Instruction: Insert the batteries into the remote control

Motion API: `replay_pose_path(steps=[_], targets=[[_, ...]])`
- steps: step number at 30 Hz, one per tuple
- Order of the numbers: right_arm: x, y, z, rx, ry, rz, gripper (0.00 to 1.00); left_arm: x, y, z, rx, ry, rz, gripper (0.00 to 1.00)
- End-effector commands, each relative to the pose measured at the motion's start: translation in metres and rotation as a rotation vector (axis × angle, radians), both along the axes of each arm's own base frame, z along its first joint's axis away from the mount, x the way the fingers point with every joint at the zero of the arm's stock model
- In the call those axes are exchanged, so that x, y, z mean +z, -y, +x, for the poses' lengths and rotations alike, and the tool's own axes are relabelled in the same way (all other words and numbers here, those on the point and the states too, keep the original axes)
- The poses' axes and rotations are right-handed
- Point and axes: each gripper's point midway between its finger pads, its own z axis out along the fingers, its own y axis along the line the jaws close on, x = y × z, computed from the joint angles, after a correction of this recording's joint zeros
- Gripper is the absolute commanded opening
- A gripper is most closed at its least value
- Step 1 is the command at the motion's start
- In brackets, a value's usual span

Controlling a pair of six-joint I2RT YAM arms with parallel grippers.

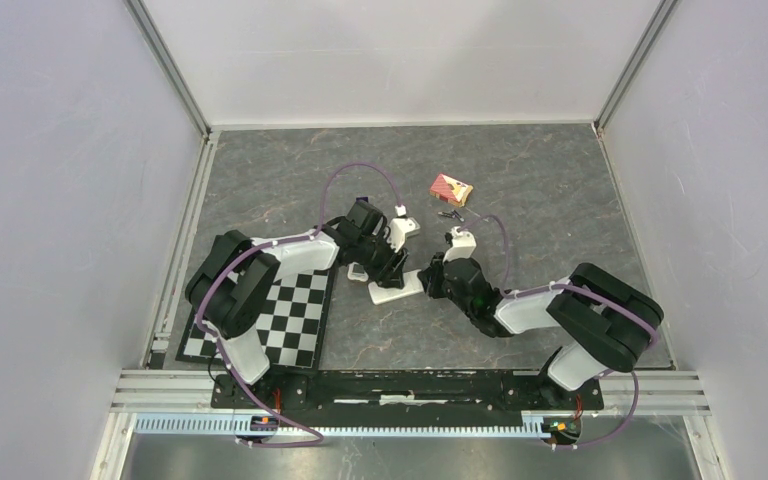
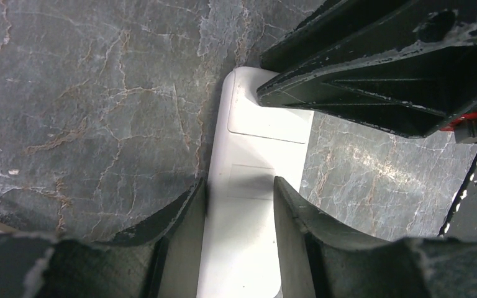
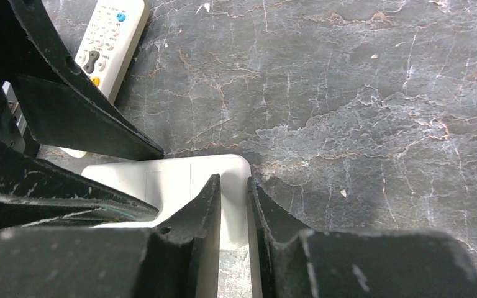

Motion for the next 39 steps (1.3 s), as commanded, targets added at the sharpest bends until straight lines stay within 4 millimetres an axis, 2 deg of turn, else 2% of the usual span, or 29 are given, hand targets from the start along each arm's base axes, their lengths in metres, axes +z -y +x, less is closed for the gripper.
replay_pose_path(steps=[1,6,8,12,15,19,22,27,29,31,32,34,36,39], targets=[[-0.042,-0.022,-0.085,0.284,-0.273,0.018,0.17,-0.037,-0.015,-0.022,0.049,-0.083,0.108,0.46],[-0.006,-0.043,-0.083,0.329,-0.229,0.146,0.19,-0.037,-0.013,-0.016,0.086,-0.066,0.114,0.45],[0.0,-0.047,-0.081,0.337,-0.218,0.159,0.19,-0.033,-0.01,-0.014,0.102,-0.066,0.092,0.45],[-0.007,-0.027,-0.068,0.226,-0.221,0.104,0.31,-0.024,-0.003,-0.006,0.123,-0.037,0.053,0.47],[-0.014,-0.004,-0.053,0.141,-0.228,-0.022,0.41,-0.012,0.0,0.007,0.138,0.015,0.046,0.49],[-0.003,0.016,-0.035,0.079,-0.201,-0.066,0.5,0.017,0.005,0.026,0.172,0.097,0.011,0.51],[0.006,0.022,-0.027,0.068,-0.18,-0.069,0.58,0.04,0.007,0.041,0.218,0.148,-0.019,0.56],[0.022,0.018,-0.021,0.092,-0.155,-0.045,0.7,0.077,0.002,0.06,0.283,0.232,-0.074,0.65],[0.029,0.015,-0.019,0.101,-0.149,-0.026,0.72,0.093,-0.006,0.068,0.323,0.275,-0.093,0.67],[0.033,0.013,-0.017,0.108,-0.147,-0.018,0.73,0.113,-0.02,0.079,0.442,0.312,-0.096,0.73],[0.035,0.012,-0.017,0.109,-0.146,-0.015,0.73,0.126,-0.031,0.085,0.509,0.349,-0.076,0.78],[0.036,0.013,-0.015,0.109,-0.147,-0.015,0.73,0.147,-0.056,0.095,0.641,0.417,-0.033,0.99],[0.033,0.014,-0.015,0.106,-0.153,-0.021,0.73,0.167,-0.082,0.104,0.779,0.491,-0.007,1.0],[0.031,0.015,-0.014,0.106,-0.16,-0.031,0.71,0.177,-0.127,0.115,1.044,0.449,-0.001,1.0]])
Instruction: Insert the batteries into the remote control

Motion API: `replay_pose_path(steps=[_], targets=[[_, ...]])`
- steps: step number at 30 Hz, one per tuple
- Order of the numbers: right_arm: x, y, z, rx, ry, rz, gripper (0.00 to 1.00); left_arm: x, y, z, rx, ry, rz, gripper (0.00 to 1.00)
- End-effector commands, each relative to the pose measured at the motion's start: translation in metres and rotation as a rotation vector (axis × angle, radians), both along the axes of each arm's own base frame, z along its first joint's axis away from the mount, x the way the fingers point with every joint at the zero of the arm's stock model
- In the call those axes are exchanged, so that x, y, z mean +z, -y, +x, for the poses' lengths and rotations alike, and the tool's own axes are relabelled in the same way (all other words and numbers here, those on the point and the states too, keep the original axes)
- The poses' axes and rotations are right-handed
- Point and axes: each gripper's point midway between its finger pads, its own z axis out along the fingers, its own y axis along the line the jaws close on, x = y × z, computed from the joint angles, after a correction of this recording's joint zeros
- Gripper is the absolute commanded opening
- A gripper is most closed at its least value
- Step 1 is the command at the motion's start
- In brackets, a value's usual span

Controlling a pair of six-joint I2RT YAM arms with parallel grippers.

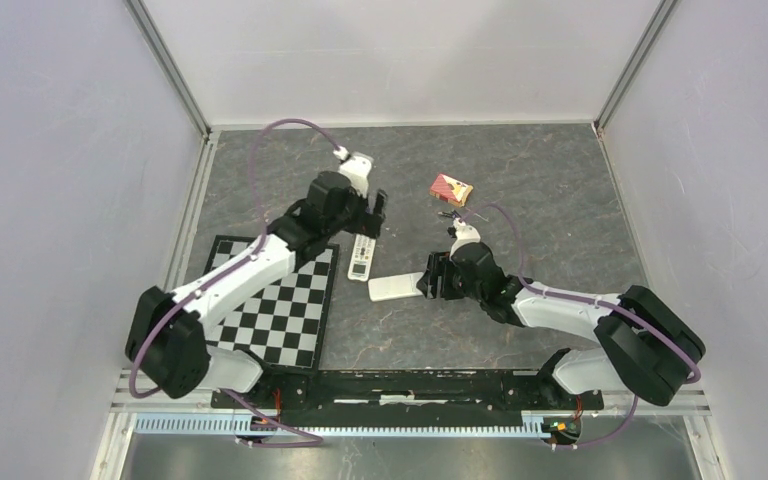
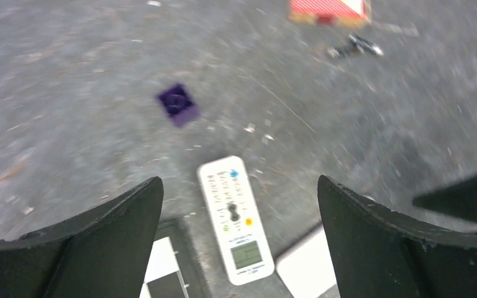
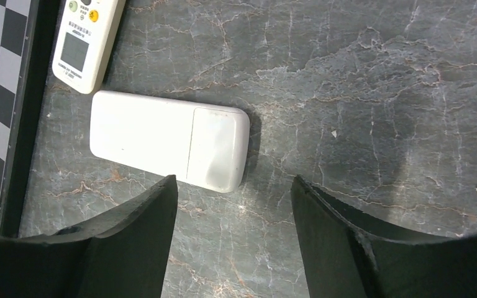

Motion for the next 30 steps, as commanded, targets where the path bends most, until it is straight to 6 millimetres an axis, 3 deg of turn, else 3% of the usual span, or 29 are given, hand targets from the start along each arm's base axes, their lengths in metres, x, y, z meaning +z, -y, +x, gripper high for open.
replay_pose_path(steps=[1,3,8,12,16,22,30], targets=[[0.014,-0.005,0.01,0.01,0.026,0.01,0.7,0.033,-0.075,0.026,0.465,-0.005,-0.092,1.0],[0.013,-0.005,0.013,0.007,0.023,0.001,0.64,0.024,-0.085,0.022,0.482,-0.146,-0.149,1.0],[0.016,-0.017,0.018,0.061,0.017,-0.001,0.42,-0.009,-0.051,-0.032,0.337,-0.457,-0.288,0.9],[0.011,-0.018,0.02,0.056,0.001,-0.006,0.38,-0.039,-0.039,-0.074,0.351,-0.581,-0.321,0.83],[0.003,-0.018,0.018,0.047,-0.03,-0.015,0.34,-0.069,-0.038,-0.096,0.419,-0.66,-0.289,0.76],[-0.007,-0.015,0.013,0.037,-0.06,-0.026,0.29,-0.098,-0.034,-0.107,0.459,-0.726,-0.246,0.7],[-0.012,-0.02,0.006,0.07,-0.102,-0.008,0.23,-0.111,-0.02,-0.108,0.457,-0.797,-0.285,0.65]])
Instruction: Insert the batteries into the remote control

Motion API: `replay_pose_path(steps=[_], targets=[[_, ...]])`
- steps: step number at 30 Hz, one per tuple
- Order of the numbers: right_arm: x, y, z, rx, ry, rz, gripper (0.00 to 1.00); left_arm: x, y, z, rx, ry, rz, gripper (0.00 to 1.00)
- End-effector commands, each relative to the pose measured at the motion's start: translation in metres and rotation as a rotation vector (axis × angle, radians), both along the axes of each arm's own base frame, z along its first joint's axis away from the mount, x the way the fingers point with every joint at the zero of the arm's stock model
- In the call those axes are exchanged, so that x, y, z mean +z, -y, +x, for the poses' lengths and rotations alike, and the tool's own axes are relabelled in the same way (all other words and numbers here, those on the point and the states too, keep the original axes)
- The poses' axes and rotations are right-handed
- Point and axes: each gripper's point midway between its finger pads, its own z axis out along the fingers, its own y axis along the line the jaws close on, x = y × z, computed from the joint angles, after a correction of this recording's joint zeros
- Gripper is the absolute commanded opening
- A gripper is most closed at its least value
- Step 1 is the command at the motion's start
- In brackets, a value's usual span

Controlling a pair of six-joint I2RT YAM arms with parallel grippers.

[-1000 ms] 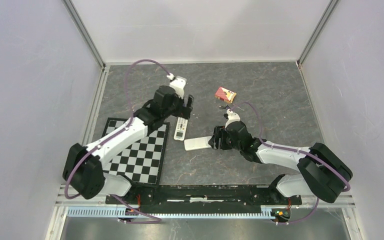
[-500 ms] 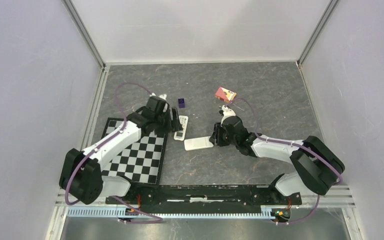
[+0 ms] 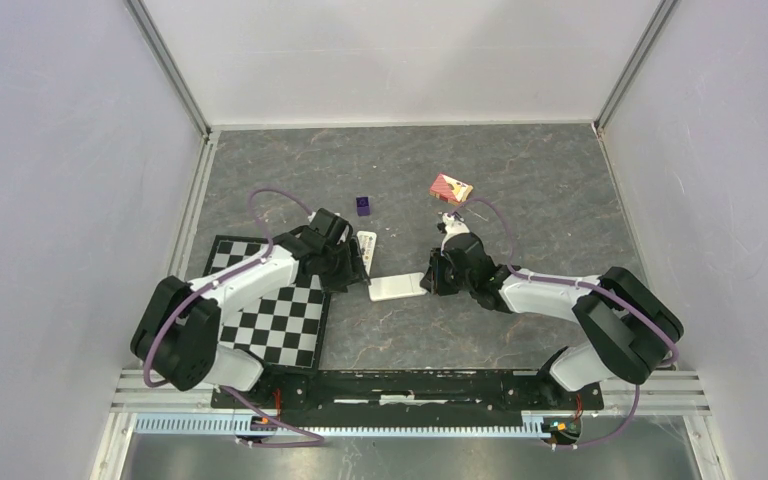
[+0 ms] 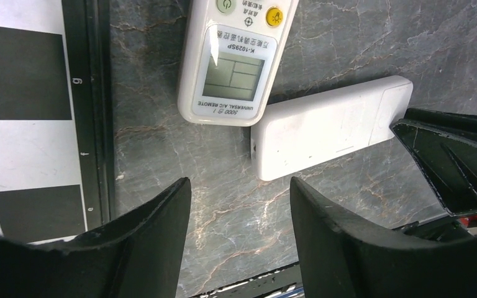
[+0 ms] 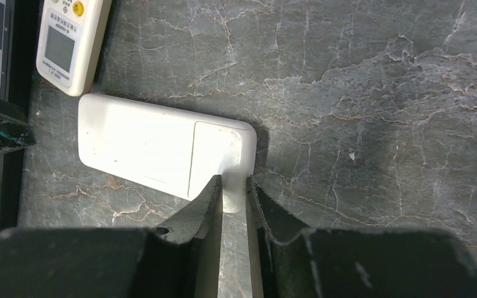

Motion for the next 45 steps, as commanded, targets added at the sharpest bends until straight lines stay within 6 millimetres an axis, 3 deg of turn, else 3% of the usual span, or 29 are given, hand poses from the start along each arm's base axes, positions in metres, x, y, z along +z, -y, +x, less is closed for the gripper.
replay_pose_path(steps=[1,7,12,18,26,29,33,35,40,42,45], targets=[[0.001,-0.008,0.0,0.01,-0.026,0.024,0.23,-0.002,0.013,0.004,0.044,-0.02,-0.064,0.65],[-0.005,-0.011,-0.008,-0.005,-0.087,0.055,0.21,-0.022,0.034,-0.001,0.016,-0.102,-0.129,0.58],[-0.009,-0.012,-0.015,-0.012,-0.12,0.076,0.2,-0.031,0.038,-0.005,0.002,-0.112,-0.129,0.49],[-0.007,-0.026,-0.022,0.024,-0.141,0.152,0.18,-0.04,0.049,-0.011,-0.027,-0.144,-0.143,0.38],[-0.001,-0.065,-0.046,0.147,-0.16,0.212,0.15,-0.039,0.056,-0.008,-0.04,-0.133,-0.166,0.32],[0.002,-0.058,-0.038,0.113,-0.116,0.188,0.15,-0.034,0.055,0.001,-0.035,-0.1,-0.14,0.33],[0.019,-0.037,-0.007,0.052,-0.011,0.136,0.22,-0.014,0.045,0.019,-0.032,-0.013,-0.085,0.39],[0.033,-0.026,0.015,0.039,0.066,0.088,0.32,-0.004,0.037,0.028,-0.019,0.014,-0.063,0.46],[0.078,-0.02,0.053,0.133,0.255,0.034,0.7,0.035,0.024,0.053,0.008,0.113,-0.068,0.66],[0.089,-0.026,0.058,0.255,0.354,-0.015,0.83,0.054,0.018,0.063,0.02,0.164,-0.063,0.78],[0.087,-0.042,0.049,0.509,0.433,-0.051,0.87,0.081,0.004,0.077,0.051,0.227,-0.074,0.92]])
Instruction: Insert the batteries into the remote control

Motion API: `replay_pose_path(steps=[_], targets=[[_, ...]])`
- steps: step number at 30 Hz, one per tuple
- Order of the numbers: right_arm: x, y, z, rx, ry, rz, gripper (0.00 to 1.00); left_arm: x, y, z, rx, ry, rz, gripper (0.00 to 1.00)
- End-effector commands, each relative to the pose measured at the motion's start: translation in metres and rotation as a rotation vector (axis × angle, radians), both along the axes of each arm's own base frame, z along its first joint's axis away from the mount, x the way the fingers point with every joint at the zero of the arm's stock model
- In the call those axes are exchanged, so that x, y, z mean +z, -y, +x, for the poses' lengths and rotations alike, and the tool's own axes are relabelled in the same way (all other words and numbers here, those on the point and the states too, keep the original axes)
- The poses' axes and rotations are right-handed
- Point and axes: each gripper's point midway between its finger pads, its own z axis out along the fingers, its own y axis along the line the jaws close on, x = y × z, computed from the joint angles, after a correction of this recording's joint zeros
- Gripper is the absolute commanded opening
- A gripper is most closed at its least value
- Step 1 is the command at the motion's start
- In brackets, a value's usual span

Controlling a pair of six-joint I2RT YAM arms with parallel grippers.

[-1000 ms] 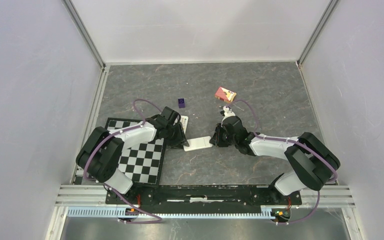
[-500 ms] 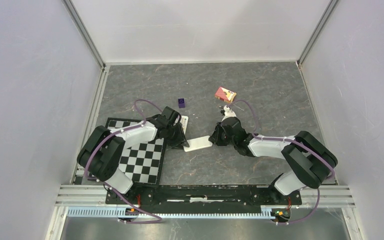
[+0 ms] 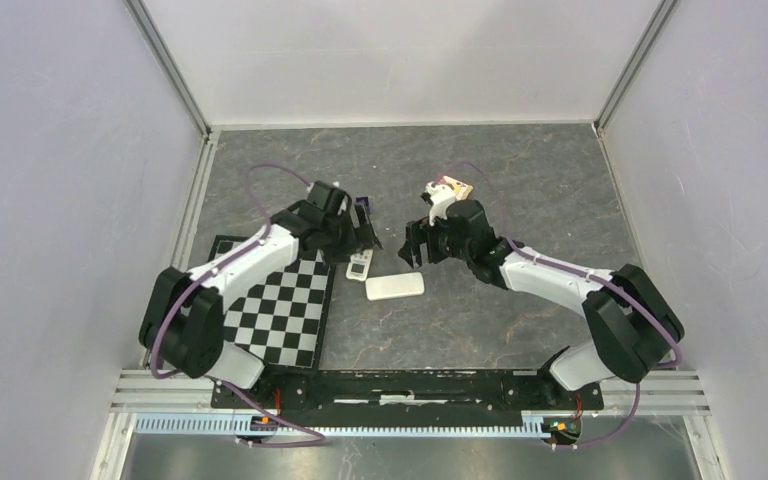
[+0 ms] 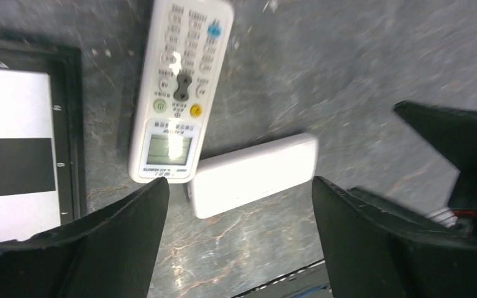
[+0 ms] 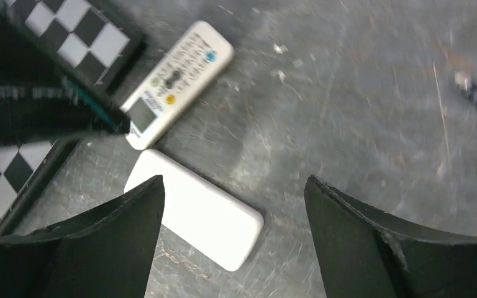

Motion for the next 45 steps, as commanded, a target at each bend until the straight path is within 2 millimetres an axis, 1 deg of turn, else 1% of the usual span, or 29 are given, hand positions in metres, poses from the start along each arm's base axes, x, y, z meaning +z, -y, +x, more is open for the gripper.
replay_pose_path(steps=[1,2,5,7,10,12,15,17,21,22,25,26,28,29,31,32,33,35,37,39,41,43,45], targets=[[0.016,-0.025,-0.009,0.405,0.209,-0.1,0.88,0.059,-0.022,0.03,0.034,0.169,-0.002,0.96],[0.012,-0.028,-0.012,0.468,0.225,-0.116,0.89,0.066,-0.029,0.034,0.048,0.185,-0.001,0.99],[-0.001,-0.036,-0.02,0.592,0.25,-0.18,0.9,0.083,-0.058,0.048,0.1,0.228,0.036,1.0],[-0.01,-0.042,-0.024,0.639,0.282,-0.247,0.92,0.089,-0.075,0.055,0.127,0.237,0.066,1.0],[-0.023,-0.051,-0.039,0.747,0.351,-0.35,0.95,0.088,-0.097,0.062,0.165,0.223,0.096,1.0],[-0.033,-0.053,-0.044,0.788,0.356,-0.379,0.95,0.083,-0.105,0.064,0.182,0.204,0.091,1.0],[-0.048,-0.048,-0.047,0.838,0.332,-0.424,0.96,0.077,-0.109,0.066,0.189,0.182,0.077,1.0],[-0.056,-0.046,-0.046,0.867,0.326,-0.458,0.96,0.075,-0.108,0.068,0.187,0.179,0.067,1.0],[-0.072,-0.041,-0.031,0.88,0.305,-0.567,0.96,0.071,-0.106,0.07,0.174,0.162,0.055,1.0],[-0.073,-0.042,-0.028,0.881,0.307,-0.582,0.96,0.07,-0.105,0.07,0.167,0.16,0.053,1.0],[-0.078,-0.043,-0.025,0.894,0.287,-0.595,0.95,0.07,-0.103,0.071,0.145,0.161,0.046,1.0],[-0.08,-0.042,-0.025,0.898,0.27,-0.598,0.94,0.072,-0.103,0.071,0.14,0.165,0.045,1.0],[-0.081,-0.039,-0.025,0.898,0.246,-0.594,0.86,0.073,-0.102,0.071,0.133,0.17,0.046,1.0],[-0.08,-0.038,-0.026,0.898,0.238,-0.582,0.79,0.073,-0.103,0.07,0.134,0.174,0.049,1.0],[-0.079,-0.033,-0.027,0.881,0.217,-0.562,0.59,0.074,-0.105,0.07,0.14,0.18,0.056,1.0],[-0.078,-0.03,-0.025,0.868,0.211,-0.557,0.52,0.074,-0.106,0.07,0.144,0.18,0.06,1.0],[-0.076,-0.027,-0.024,0.853,0.208,-0.555,0.48,0.073,-0.107,0.07,0.146,0.178,0.063,1.0],[-0.071,-0.019,-0.014,0.788,0.203,-0.57,0.42,0.071,-0.107,0.069,0.151,0.173,0.066,1.0],[-0.062,-0.005,0.002,0.676,0.187,-0.582,0.36,0.07,-0.107,0.068,0.149,0.172,0.066,1.0],[-0.052,0.013,0.02,0.547,0.165,-0.564,0.33,0.07,-0.106,0.068,0.136,0.198,0.058,1.0],[-0.041,0.04,0.04,0.376,0.162,-0.548,0.33,0.068,-0.107,0.066,0.141,0.223,0.055,1.0],[-0.03,0.07,0.054,0.213,0.168,-0.536,0.33,0.066,-0.106,0.064,0.138,0.237,0.056,1.0],[-0.029,0.103,0.062,0.071,0.134,-0.516,0.33,0.062,-0.102,0.063,0.123,0.232,0.068,1.0]])
